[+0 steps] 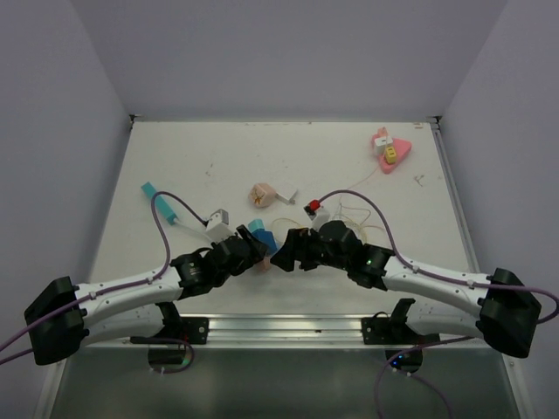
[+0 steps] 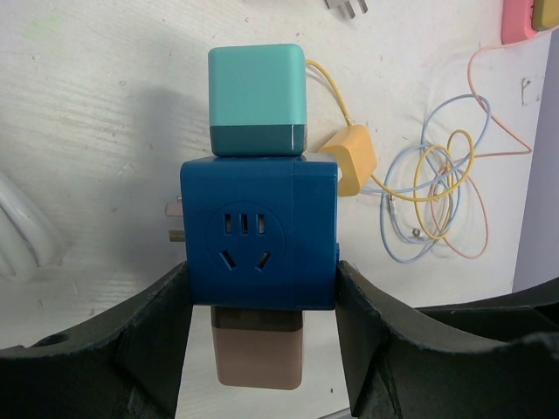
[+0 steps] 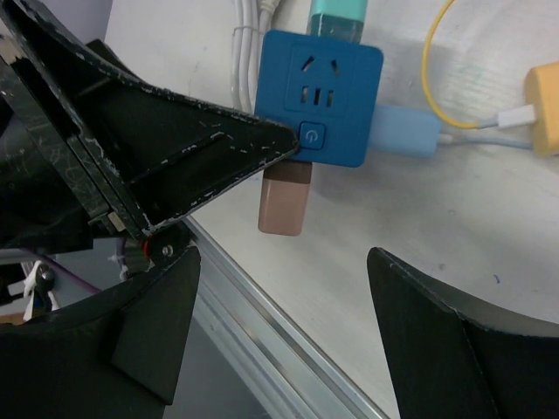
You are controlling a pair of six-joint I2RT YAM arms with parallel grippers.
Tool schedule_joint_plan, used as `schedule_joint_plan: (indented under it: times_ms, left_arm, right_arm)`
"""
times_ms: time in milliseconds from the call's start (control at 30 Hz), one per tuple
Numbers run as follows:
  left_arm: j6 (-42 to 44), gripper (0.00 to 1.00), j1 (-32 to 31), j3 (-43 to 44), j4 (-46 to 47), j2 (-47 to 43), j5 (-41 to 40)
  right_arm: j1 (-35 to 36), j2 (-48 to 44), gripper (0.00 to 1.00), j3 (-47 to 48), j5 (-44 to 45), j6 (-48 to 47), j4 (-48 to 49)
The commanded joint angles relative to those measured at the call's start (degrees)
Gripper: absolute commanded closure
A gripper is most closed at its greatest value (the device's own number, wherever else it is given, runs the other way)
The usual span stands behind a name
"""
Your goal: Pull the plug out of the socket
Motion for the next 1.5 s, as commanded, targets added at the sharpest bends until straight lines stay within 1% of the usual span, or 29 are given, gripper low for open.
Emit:
schedule_joint_plan:
  times_ms: [0, 67, 267, 500, 700, 733, 767, 833, 867, 967, 1000, 1100, 1167, 1200, 1300, 1467]
  left_arm:
    - [1.3, 1.0, -0.1, 3.1, 3.9, -1.5, -2.5]
    - [0.8, 1.0, -0.1, 3.1, 3.9, -1.5, -2.3]
    - [0.4, 1.0, -0.4, 2.7, 4.4, -2.6, -2.1]
    - [-0.8, 1.0, -1.0, 2.0, 4.4, -4.3, -2.6]
    - [-1.5, 1.0, -1.6, 1.7, 5.2, -4.6, -3.5]
    - [-1.6, 1.0, -1.7, 1.8, 5.4, -4.6, -3.7]
    - [-1.7, 1.0, -1.8, 1.7, 5.6, -4.5, -3.8]
    - [-1.8, 1.0, -1.9, 1.6, 5.9, -4.5, -4.4]
    - [-1.9, 1.0, -1.9, 1.5, 6.0, -4.5, -4.9]
    - [-2.8, 1.0, -1.9, 1.1, 6.0, -5.1, -7.9]
    - [-3.1, 1.0, -1.9, 0.8, 6.5, -5.2, -10.1]
    - [-3.1, 1.0, -1.9, 0.4, 7.6, -5.1, -13.9]
    - [-0.8, 1.0, -1.9, 0.7, 9.1, -3.8, -17.1]
    - [-1.3, 1.0, -1.8, 1.4, 8.3, -3.3, -19.2]
    - [-0.8, 1.0, -1.8, 1.4, 8.8, -2.6, -22.0]
    - [2.2, 1.0, -0.9, 1.4, 13.2, -2.2, -25.3]
  right_arm:
    - [2.3, 3.3, 0.2, 1.2, 1.8, 1.3, 6.6]
    - [3.6, 4.9, 0.22, 1.0, 1.8, 1.8, 8.3]
    - [5.8, 9.7, 0.26, 0.2, 6.0, 2.0, 13.8]
    - [6.7, 13.7, 0.31, -1.0, 8.5, 2.0, 20.1]
    - [7.8, 17.5, 0.4, -1.0, 9.4, 2.2, 24.3]
    - [8.0, 18.0, 0.44, -0.8, 9.7, 2.1, 24.3]
    - [8.3, 18.6, 0.52, -0.9, 9.9, 2.1, 24.9]
    - [8.7, 18.8, 0.64, -1.1, 10.1, 2.4, 25.5]
    - [8.8, 18.8, 0.77, -1.5, 10.2, 2.4, 25.5]
    - [9.4, 17.9, 0.94, -2.4, 10.4, 3.1, 24.9]
    - [9.6, 17.4, 1.0, -2.5, 10.5, 3.6, 24.3]
    - [10.0, 16.6, 1.0, -4.0, 10.5, 4.4, 23.8]
    - [10.1, 15.2, 1.0, -5.1, 12.2, 5.7, 22.0]
    - [10.1, 14.2, 1.0, -5.5, 12.6, 5.0, 21.5]
    - [10.1, 11.6, 1.0, -5.7, 12.0, 4.0, 17.9]
    - [10.3, 10.7, 1.0, -9.7, 8.8, 7.9, 20.3]
